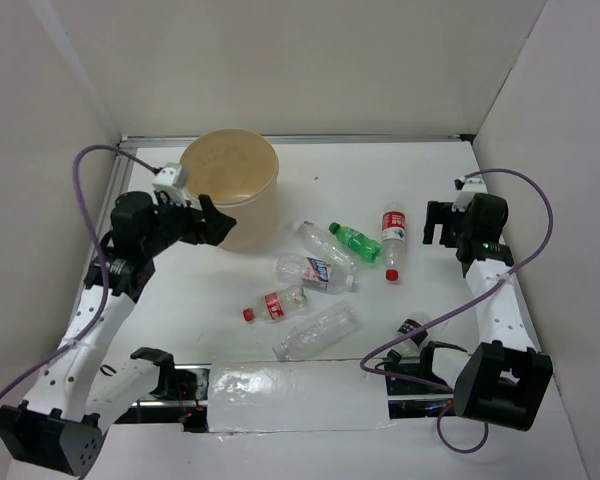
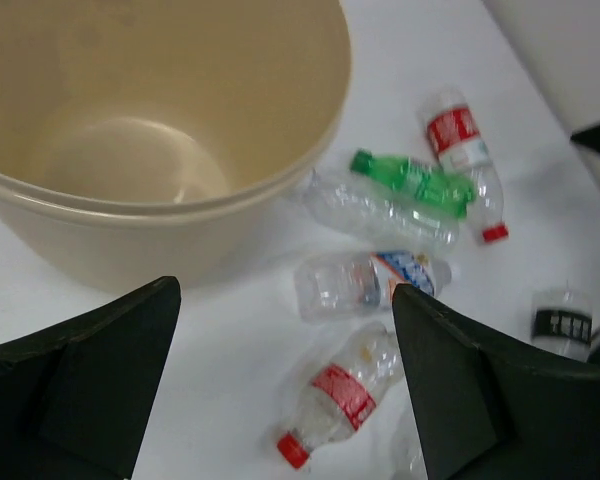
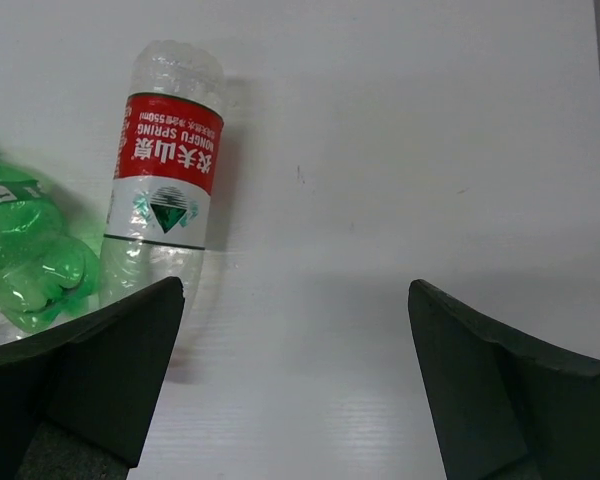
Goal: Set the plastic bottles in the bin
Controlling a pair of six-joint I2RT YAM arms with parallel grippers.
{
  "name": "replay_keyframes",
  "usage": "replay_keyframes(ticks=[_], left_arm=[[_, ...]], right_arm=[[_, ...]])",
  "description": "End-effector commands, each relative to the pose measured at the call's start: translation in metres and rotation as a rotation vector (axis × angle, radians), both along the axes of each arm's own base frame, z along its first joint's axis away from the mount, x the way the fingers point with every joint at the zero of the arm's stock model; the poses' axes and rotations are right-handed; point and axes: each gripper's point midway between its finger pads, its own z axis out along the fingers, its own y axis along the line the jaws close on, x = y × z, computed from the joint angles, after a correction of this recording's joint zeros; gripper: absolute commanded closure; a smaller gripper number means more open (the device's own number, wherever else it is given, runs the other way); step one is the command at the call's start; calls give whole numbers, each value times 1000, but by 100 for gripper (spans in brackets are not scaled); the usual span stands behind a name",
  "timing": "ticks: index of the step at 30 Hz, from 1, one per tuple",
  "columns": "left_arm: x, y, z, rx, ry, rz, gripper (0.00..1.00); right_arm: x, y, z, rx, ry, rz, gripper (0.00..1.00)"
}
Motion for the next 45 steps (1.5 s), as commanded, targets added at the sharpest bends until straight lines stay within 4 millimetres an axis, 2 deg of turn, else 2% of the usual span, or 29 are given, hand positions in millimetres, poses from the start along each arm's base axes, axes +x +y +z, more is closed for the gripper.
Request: replay_keyframes(ticks=[1, 3, 5, 7, 9, 11, 12, 13, 15, 16, 17, 19, 20, 21, 22, 23, 24, 27, 28, 29, 31, 32, 35, 36, 39, 40, 42, 43, 45], left_arm=[[-18, -29, -15, 58, 56, -173, 0], [-23, -41, -27, 90, 87, -204, 0], [-30, -53, -32, 118, 95, -241, 5], [-33, -56, -48, 166, 139, -236, 8], [-41, -70, -53, 208, 144, -281, 23], [-38, -76, -61, 272, 149, -285, 41], [-40, -79, -69, 295, 171, -291, 54], [-44, -89, -68, 319, 158, -321, 72], [-41, -94, -85, 403, 176, -327, 72], [-44, -98, -92, 442, 183, -342, 51], [-45, -101, -98, 466, 187, -365, 42], [-45, -107, -116, 517, 218, -393, 29], [-46, -109, -122, 542, 220, -416, 22], [-47, -112, -128, 543, 236, -432, 22], [-51, -117, -138, 556, 259, -470, 22], [-53, -119, -142, 555, 274, -486, 22], [-57, -124, -147, 560, 285, -509, 22], [-66, -133, -170, 588, 326, -555, 24], [-73, -138, -178, 598, 344, -586, 24], [-75, -140, -185, 599, 355, -591, 24], [-84, -149, -193, 617, 364, -627, 24], [-85, -152, -204, 633, 383, -638, 24], [-98, -165, -223, 666, 414, -704, 23], [-101, -168, -235, 690, 443, -719, 23], [-99, -163, -256, 762, 463, -691, 23], [-98, -161, -259, 770, 475, -675, 25], [-94, -161, -259, 776, 461, -660, 36], [-88, -166, -243, 753, 418, -647, 54], [-83, -171, -219, 722, 378, -628, 76]], right_arm=[[0, 4, 18, 4, -28, 21, 0], [-3, 10, 11, 5, 0, 74, 0], [-3, 12, 15, 6, -4, 105, 0], [-3, 14, 16, -12, -3, 141, 0], [-5, 14, 15, -18, 5, 147, 0], [-6, 14, 13, -23, 14, 152, 0], [-6, 11, 10, -37, 26, 146, 0], [-7, 11, 4, -31, 43, 147, 0], [-9, 10, -2, -49, 65, 165, 0], [-11, 13, -4, -44, 75, 182, 0], [-15, 17, -10, -37, 93, 206, 0], [-18, 28, -11, -18, 92, 281, 0], [-19, 32, -12, -28, 93, 321, 7], [-21, 35, -13, -13, 99, 335, 23], [-21, 37, -12, -6, 96, 343, 52], [-23, 39, -18, 8, 109, 351, 54], [-23, 39, -18, 8, 109, 351, 52], [-25, 40, -25, 21, 137, 351, 21], [-24, 41, -27, 26, 142, 366, 6], [-26, 42, -31, 35, 160, 366, 1], [-26, 46, -30, 44, 152, 391, 0], [-28, 48, -34, 49, 167, 412, 0], [-30, 59, -31, 87, 165, 476, 0], [-29, 62, -30, 87, 162, 504, 0], [-35, 77, -24, 125, 151, 613, 0], [-36, 86, -17, 150, 128, 660, 0], [-43, 93, -17, 153, 118, 734, 3], [-45, 97, -11, 146, 91, 766, 5], [-51, 109, 4, 106, -9, 877, 17]])
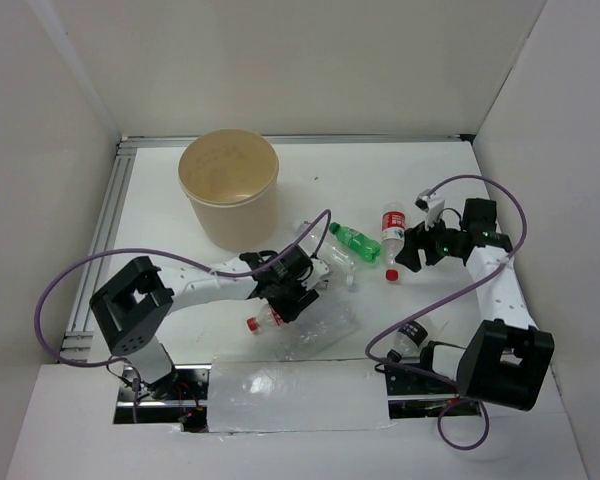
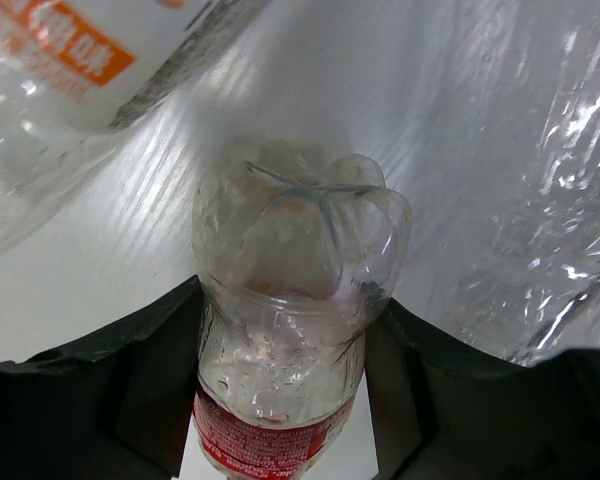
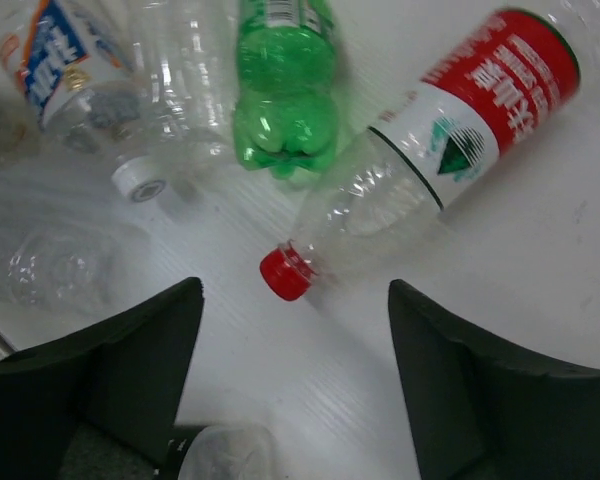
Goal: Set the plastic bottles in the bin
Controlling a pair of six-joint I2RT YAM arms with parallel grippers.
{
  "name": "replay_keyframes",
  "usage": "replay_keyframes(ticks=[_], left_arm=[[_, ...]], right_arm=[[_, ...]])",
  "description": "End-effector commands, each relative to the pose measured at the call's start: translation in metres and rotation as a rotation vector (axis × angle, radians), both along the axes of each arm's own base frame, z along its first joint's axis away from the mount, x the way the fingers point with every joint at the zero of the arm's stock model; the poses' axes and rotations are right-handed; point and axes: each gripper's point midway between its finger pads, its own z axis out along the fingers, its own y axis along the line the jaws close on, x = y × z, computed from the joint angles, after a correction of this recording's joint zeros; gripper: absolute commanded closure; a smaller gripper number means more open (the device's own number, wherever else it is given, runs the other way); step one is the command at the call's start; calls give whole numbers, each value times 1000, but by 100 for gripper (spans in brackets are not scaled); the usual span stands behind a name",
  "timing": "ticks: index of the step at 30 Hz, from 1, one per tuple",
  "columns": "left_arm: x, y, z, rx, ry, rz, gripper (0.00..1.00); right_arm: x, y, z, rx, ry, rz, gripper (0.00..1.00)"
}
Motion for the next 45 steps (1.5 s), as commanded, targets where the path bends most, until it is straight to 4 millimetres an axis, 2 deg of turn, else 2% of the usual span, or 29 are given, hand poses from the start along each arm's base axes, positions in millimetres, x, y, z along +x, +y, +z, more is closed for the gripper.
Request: replay_keyframes(ticks=[1, 2, 3, 4, 5, 6, 7, 8, 12, 15, 16, 18, 21, 23, 24, 26, 27, 28, 29, 33, 34, 37, 38, 40, 41, 42, 43, 44, 45], left_arm=[[26, -19, 63, -99, -135, 20, 95], [34, -26, 104, -165, -193, 27, 100], [33, -26, 114, -186, -208, 28, 100], [43, -34, 152, -252, -273, 41, 100], [54, -36, 200, -333, -353, 68, 100], [59, -29, 206, -340, -372, 90, 100], [67, -27, 228, -378, -406, 112, 100], [77, -26, 266, -446, -462, 135, 100], [128, 16, 357, -609, -673, 333, 100], [160, 58, 389, -623, -809, 507, 96], [179, 84, 393, -600, -860, 615, 96], [206, 113, 393, -566, -894, 713, 97], [232, 137, 378, -528, -898, 811, 94], [254, 153, 357, -476, -881, 869, 90], [260, 158, 349, -456, -872, 882, 80], [274, 169, 320, -401, -835, 906, 53], [275, 172, 316, -409, -818, 916, 36], [275, 175, 310, -415, -800, 928, 4], [276, 173, 310, -430, -787, 909, 0], [261, 165, 335, -474, -817, 872, 0], [248, 163, 354, -489, -856, 839, 0], [214, 138, 366, -505, -877, 690, 0], [194, 134, 366, -519, -877, 647, 0], [167, 119, 353, -538, -823, 568, 0], [155, 116, 326, -519, -766, 552, 0], [136, 114, 327, -546, -761, 535, 0], [127, 117, 314, -545, -731, 555, 0], [118, 119, 282, -507, -685, 563, 0], [103, 122, 283, -541, -687, 562, 0]], right_arm=[[-15, 27, 36, 44, -185, 222, 22], [-24, 41, 49, 77, -277, 321, 32], [-26, 41, 52, 49, -312, 347, 38], [-33, 49, 52, 58, -343, 395, 41], [-45, 67, 59, 88, -413, 507, 44], [-47, 68, 58, 95, -401, 507, 44], [-48, 73, 60, 81, -444, 557, 44], [-54, 84, 59, 91, -441, 609, 44], [-63, 107, 51, 105, -416, 720, 33], [-66, 119, 48, 93, -408, 772, 32], [-64, 122, 46, 90, -401, 777, 32], [-68, 131, 43, 68, -403, 821, 31], [-70, 144, 45, 60, -402, 870, 30], [-69, 151, 39, 41, -386, 902, 27], [-78, 161, 36, 25, -393, 961, 26], [-82, 169, 24, -9, -382, 1024, 23], [-88, 178, 23, -15, -380, 1069, 23], [-89, 180, 17, -44, -374, 1093, 23], [-88, 184, 12, -60, -368, 1121, 23], [-101, 201, -5, -106, -339, 1229, 23], [-110, 208, -10, -110, -327, 1274, 23], [-120, 213, -36, -165, -290, 1329, 23], [-125, 214, -47, -208, -290, 1359, 23], [-128, 217, -68, -245, -278, 1363, 23], [-131, 220, -74, -264, -283, 1375, 25], [-123, 224, -80, -300, -321, 1357, 27], [-126, 221, -92, -313, -284, 1346, 29], [-127, 220, -95, -313, -284, 1346, 29], [-129, 218, -102, -339, -281, 1363, 30]])
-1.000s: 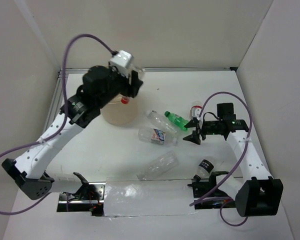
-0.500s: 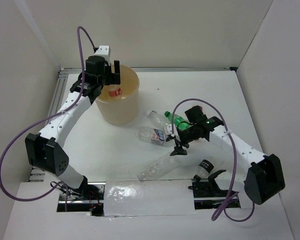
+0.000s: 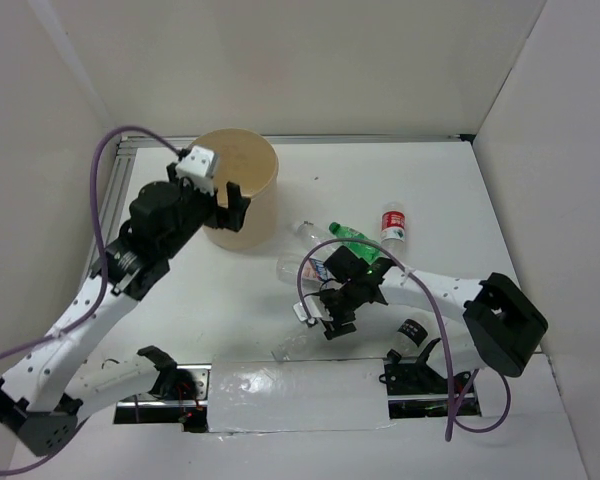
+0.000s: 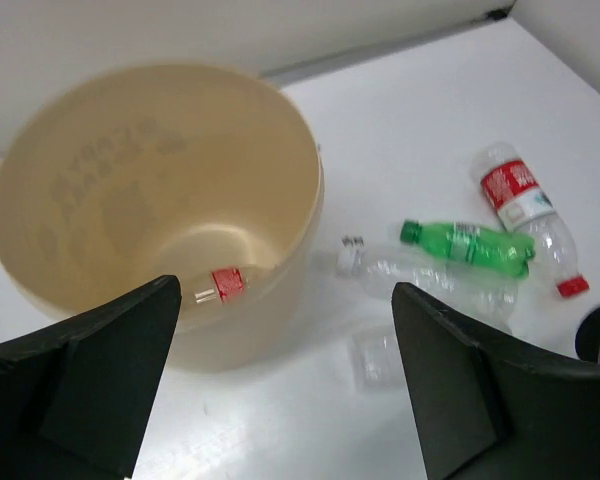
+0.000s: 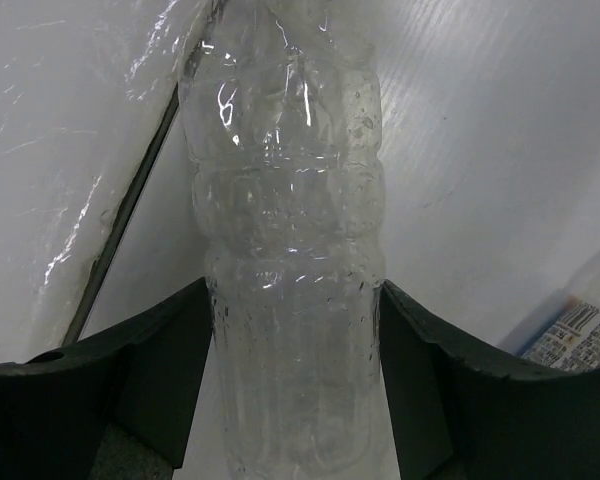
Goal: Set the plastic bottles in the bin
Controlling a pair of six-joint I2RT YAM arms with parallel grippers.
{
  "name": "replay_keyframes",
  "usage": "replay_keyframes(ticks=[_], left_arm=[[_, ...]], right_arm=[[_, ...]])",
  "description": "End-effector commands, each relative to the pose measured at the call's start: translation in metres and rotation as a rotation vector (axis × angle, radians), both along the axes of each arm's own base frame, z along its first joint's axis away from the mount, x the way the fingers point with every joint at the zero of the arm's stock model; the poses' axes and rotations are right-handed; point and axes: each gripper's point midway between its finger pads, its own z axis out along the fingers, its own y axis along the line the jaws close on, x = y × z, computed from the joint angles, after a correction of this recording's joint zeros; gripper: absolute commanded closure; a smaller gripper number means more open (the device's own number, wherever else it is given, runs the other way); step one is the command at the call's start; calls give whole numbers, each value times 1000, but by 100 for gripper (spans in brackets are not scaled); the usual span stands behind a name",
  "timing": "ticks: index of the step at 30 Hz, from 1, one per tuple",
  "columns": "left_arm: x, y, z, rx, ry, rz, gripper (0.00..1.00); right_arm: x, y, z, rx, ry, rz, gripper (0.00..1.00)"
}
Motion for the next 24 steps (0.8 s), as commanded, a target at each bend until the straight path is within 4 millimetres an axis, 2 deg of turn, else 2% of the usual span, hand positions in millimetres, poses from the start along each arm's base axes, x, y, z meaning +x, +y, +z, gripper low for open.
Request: replay_keyframes(ticks=[1, 2, 4, 5, 6, 7, 8, 9, 10, 11, 13, 15, 16, 17, 18, 19, 22, 23, 24], left_arm=[[-26, 6, -53, -15, 110, 3, 0], [-33, 10, -72, -12, 142, 8, 0], [-49, 15, -68, -61, 124, 4, 0], [-56, 15, -76, -79, 139, 1, 0], [-59, 17, -71, -97, 112, -1, 0], [-65, 13, -67, -127, 99, -31, 0], [-73, 16, -54, -159, 52, -51, 0], [-79, 13, -49, -175, 30, -77, 0], [-83, 11, -42, -185, -5, -109, 0], [-86, 14, -34, -188, -37, -114, 2], [-99, 19, -16, -221, -93, -132, 2], [-109, 23, 3, -247, -138, -146, 2], [-110, 23, 3, -247, -138, -146, 2], [-111, 23, -4, -234, -112, -153, 2], [-113, 23, -2, -245, -107, -153, 2], [-113, 23, -2, -253, -103, -152, 2], [-114, 17, -22, -279, -48, -165, 3], [-116, 14, -26, -296, -41, -180, 3], [-114, 8, -37, -320, -12, -191, 3]], right_arm=[[16, -1, -19, -38, -99, -34, 32], [13, 0, -19, -38, -99, -22, 35], [7, 1, -14, -28, -72, -11, 49], [9, 8, -1, -5, -65, -17, 72], [7, 13, 12, 32, -36, -9, 84], [3, 12, 27, 52, -14, -7, 87], [15, 23, 56, 117, -36, -16, 87], [17, 27, 74, 155, -35, -33, 87], [26, 38, 110, 229, -65, -82, 87], [39, 39, 128, 258, -99, -128, 87], [72, 33, 157, 295, -196, -243, 88], [122, 16, 200, 365, -282, -402, 90], [125, 18, 204, 384, -300, -402, 90], [138, 16, 220, 419, -317, -444, 91], [154, 10, 234, 451, -351, -496, 91], [171, 15, 252, 510, -409, -526, 91], [205, 29, 305, 642, -522, -599, 92], [220, 41, 299, 633, -525, -606, 92], [226, 53, 326, 691, -554, -604, 91]])
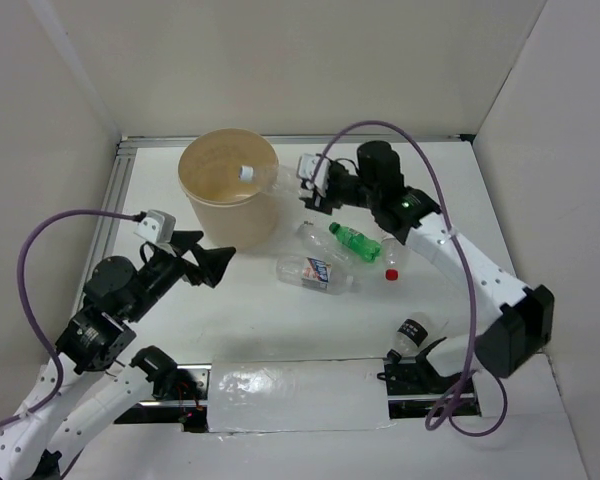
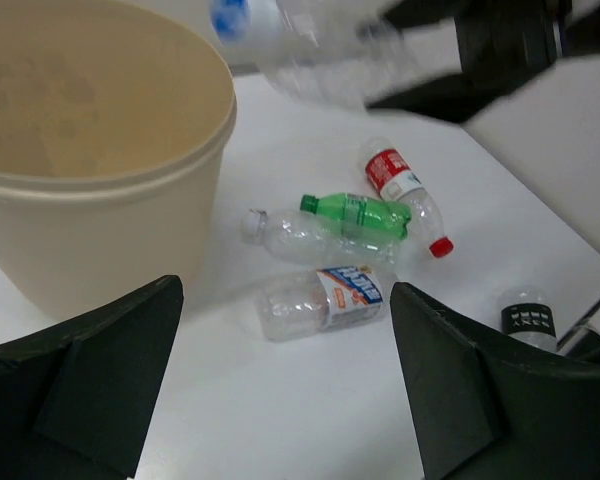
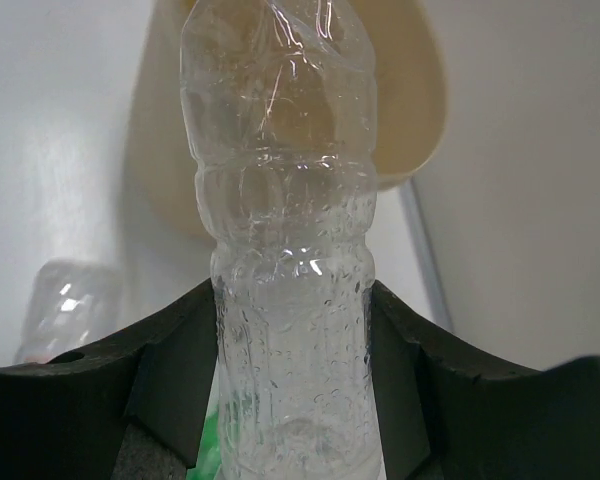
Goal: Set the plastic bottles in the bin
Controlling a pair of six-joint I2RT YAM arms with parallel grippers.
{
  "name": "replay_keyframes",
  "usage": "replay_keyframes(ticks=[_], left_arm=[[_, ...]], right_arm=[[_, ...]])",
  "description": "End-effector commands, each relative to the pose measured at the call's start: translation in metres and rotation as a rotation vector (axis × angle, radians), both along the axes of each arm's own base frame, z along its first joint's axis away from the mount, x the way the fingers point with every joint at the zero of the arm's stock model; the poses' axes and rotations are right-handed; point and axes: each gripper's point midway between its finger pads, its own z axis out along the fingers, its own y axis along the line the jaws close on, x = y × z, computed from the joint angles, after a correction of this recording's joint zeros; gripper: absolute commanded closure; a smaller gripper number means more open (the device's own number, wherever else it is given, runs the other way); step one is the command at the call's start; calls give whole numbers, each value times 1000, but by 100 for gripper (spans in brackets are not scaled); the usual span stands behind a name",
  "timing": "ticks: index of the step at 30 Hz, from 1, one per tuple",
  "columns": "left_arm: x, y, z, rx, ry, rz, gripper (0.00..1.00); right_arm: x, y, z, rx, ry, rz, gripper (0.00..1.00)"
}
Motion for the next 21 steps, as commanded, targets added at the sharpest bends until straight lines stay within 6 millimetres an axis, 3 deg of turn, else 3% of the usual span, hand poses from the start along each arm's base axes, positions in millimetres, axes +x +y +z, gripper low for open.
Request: replay_keyframes(ticks=[1, 2, 3, 6, 7, 9, 10, 12, 13, 14, 16, 18, 19, 21], left_arm=[[-4, -17, -15, -87, 49, -65, 3], [-2, -24, -24, -96, 82, -86, 3], [-1, -30, -38, -125, 141, -98, 3], [0, -48, -52, -210, 233, -149, 4], [4, -53, -66, -221, 287, -141, 5], [4, -66, -69, -286, 345, -175, 5], [8, -70, -82, -296, 399, -163, 5], [13, -77, -85, -361, 452, -146, 5], [17, -81, -95, -368, 503, -125, 4], [20, -84, -96, -388, 520, -121, 4], [26, -94, -85, -402, 498, -145, 0], [29, -113, -96, -266, 480, -215, 0], [32, -119, -89, -207, 455, -234, 0], [33, -133, -115, 7, 416, -305, 0]], right_arm=[[48, 34, 80, 192, -179, -82, 90], [64, 52, 76, 217, -166, -85, 89], [68, 65, 108, 262, -222, -73, 88], [92, 99, 125, 286, -225, -50, 87], [91, 111, 125, 286, -218, -24, 85], [102, 131, 114, 279, -156, -11, 83], [105, 136, 107, 268, -139, 0, 81], [108, 154, 88, 274, -49, 22, 74], [104, 159, 80, 276, -12, 51, 69], [105, 164, 65, 263, 35, 62, 54], [100, 169, 59, 270, 96, 81, 26], [95, 168, 56, 287, 163, 96, 0], [95, 162, 63, 304, 175, 96, 0], [99, 145, 84, 357, 200, 70, 0]])
